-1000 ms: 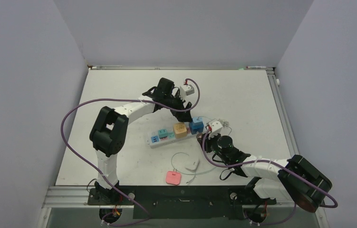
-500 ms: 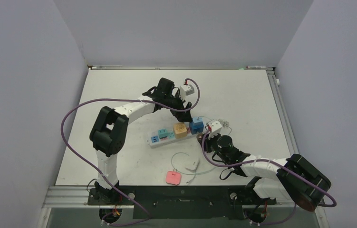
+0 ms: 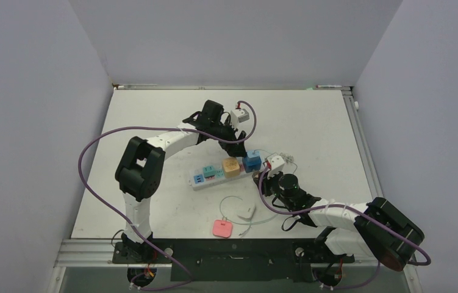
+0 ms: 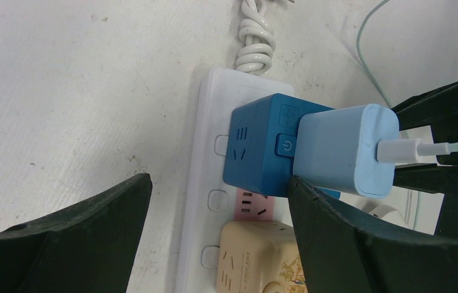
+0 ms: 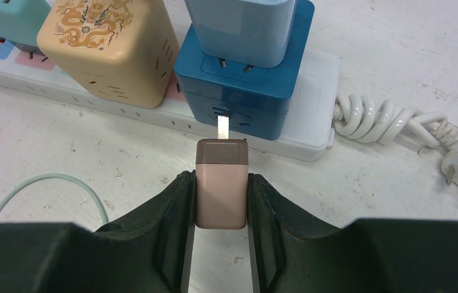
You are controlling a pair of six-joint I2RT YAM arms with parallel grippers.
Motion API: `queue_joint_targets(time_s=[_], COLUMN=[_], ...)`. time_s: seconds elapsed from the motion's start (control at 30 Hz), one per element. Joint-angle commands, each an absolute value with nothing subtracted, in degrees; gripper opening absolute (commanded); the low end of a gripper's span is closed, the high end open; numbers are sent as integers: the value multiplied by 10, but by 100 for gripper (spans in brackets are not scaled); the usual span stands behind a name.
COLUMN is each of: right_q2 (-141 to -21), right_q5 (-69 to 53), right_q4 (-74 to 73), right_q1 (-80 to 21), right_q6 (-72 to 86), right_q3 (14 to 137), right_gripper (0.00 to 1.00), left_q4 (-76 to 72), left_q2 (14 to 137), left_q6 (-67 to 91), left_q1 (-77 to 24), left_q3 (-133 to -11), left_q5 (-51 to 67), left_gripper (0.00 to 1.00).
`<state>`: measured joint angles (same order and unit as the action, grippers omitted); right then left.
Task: Insert the plug
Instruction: Insert the plug into the socket.
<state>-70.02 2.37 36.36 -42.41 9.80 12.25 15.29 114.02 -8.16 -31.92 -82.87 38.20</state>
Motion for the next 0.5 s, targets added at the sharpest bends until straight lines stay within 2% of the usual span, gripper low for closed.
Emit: queue_joint_targets(time_s=[0.0, 0.47], right_q2=[-697, -710], right_q5=[18, 18], right_q4=[409, 422], right_q1=[-421, -419], right_q6=[98, 93], right_q3=[140, 150], right_gripper=[5, 5], left_q4=[161, 162], left_q2=[1147, 1148], left_q6=[-87, -87], left_q1=[-320, -320], left_q3=[-835, -832], left_q5=[387, 389], left_gripper=[79, 79])
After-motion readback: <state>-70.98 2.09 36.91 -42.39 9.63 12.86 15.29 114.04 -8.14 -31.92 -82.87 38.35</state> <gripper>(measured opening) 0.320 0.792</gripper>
